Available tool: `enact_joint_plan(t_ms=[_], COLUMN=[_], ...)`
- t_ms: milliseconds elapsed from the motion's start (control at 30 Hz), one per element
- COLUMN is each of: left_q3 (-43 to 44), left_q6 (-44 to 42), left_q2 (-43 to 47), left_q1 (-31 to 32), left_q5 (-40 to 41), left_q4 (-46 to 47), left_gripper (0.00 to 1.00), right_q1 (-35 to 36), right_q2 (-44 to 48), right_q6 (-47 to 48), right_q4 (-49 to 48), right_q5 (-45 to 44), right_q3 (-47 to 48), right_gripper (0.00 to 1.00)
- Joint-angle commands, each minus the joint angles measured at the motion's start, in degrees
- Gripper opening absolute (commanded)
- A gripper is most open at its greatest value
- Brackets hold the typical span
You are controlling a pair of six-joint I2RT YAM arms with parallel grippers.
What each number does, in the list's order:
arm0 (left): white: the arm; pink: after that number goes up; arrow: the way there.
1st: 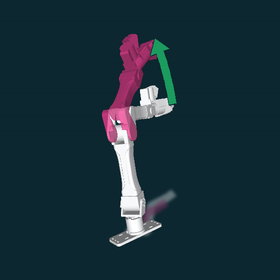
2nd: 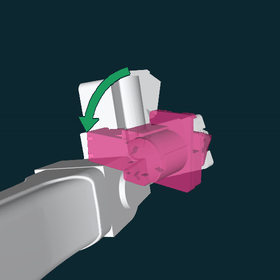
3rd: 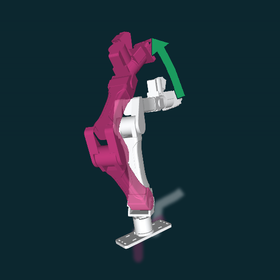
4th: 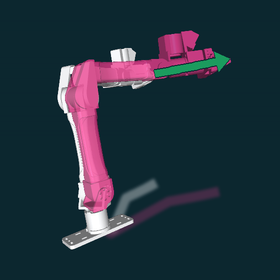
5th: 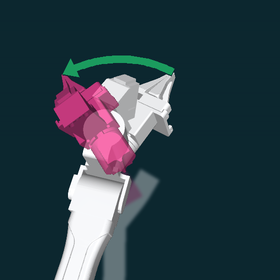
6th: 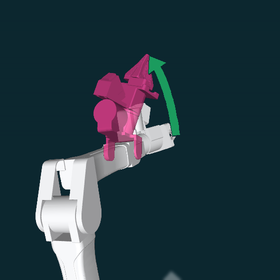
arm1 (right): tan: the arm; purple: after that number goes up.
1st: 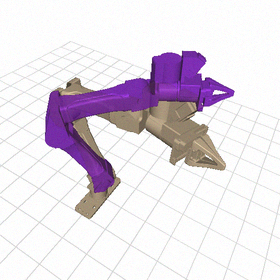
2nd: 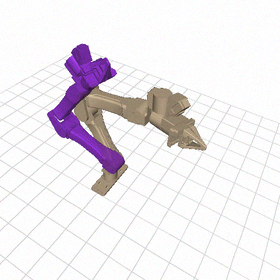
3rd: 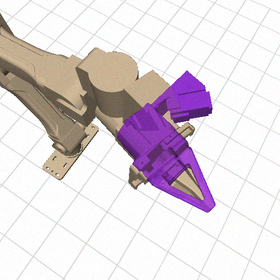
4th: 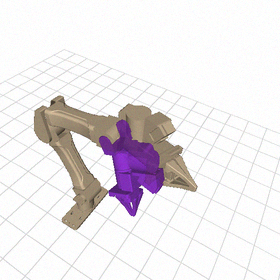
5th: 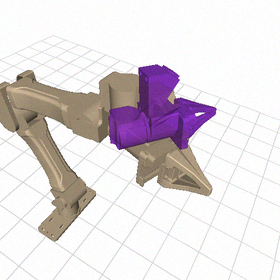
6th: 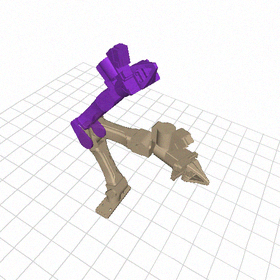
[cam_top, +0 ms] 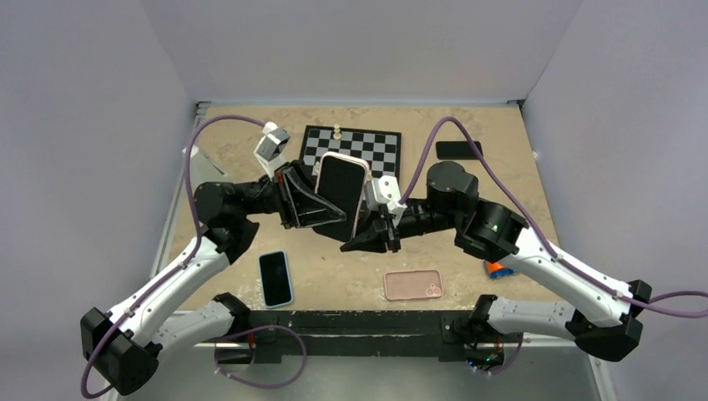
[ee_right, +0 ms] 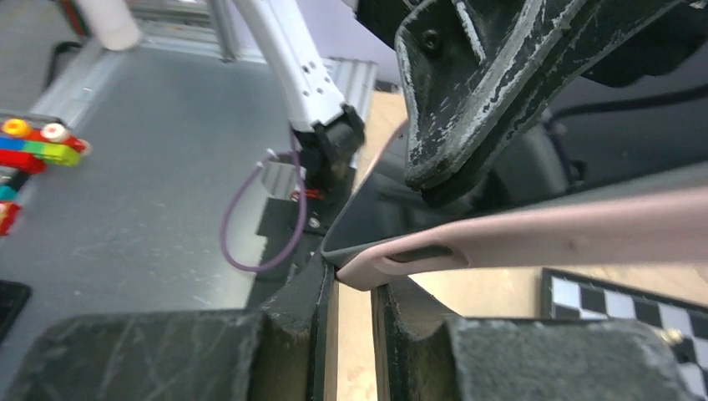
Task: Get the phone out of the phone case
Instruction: Remove the phone case from the phone.
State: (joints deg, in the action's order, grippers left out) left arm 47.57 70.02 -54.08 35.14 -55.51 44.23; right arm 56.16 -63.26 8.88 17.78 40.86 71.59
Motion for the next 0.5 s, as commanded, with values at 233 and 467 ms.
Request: enact_joint_plan(t_ms=[233, 467], left_q3=[0.8, -2.3], left_q6=[14.9, 23.5], left_q2=[-4.1, -5.3], left_q1=[3.8, 3.7], left_q5=[-3.6, 3.3], left_q4=[-4.2, 2.8], left_gripper=[0.0, 0.0], right_q1=[-1.5, -1.5], right_q2=[-3.3, 0.5], right_q6=[7.8, -4.3], right_q4=[-13.6, -17.4], right_q5=[-38.3, -51.8], right_q3=[0.4, -6.5], right_gripper=[0.0, 0.0])
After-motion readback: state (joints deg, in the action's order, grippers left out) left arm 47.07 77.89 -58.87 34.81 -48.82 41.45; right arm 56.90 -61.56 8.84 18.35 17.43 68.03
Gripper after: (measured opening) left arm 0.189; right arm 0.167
